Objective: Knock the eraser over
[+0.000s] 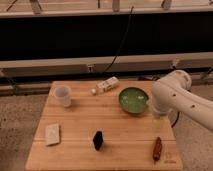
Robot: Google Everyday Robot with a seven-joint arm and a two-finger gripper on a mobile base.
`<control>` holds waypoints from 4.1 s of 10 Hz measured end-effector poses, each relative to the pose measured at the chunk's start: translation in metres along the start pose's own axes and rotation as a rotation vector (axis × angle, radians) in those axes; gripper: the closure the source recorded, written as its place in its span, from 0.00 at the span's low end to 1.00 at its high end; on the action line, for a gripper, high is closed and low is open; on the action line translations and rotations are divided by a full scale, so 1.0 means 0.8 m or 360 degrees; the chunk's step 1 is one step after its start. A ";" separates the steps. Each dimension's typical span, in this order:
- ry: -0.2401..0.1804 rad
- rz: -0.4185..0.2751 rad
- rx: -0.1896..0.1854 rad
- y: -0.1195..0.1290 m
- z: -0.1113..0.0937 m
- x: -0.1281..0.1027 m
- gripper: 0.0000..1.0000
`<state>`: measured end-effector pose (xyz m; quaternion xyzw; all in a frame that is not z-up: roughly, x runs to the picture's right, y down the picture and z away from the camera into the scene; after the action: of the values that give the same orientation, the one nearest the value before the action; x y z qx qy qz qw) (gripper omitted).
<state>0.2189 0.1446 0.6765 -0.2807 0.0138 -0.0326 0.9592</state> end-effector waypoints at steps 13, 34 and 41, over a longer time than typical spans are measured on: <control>0.0069 -0.0171 -0.0017 0.029 0.026 -0.092 0.25; -0.0072 -0.0511 -0.0125 0.069 0.091 -0.216 1.00; -0.0122 -0.0710 -0.0135 0.066 0.095 -0.290 1.00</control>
<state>-0.0063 0.2458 0.7138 -0.3179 -0.0836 -0.2325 0.9154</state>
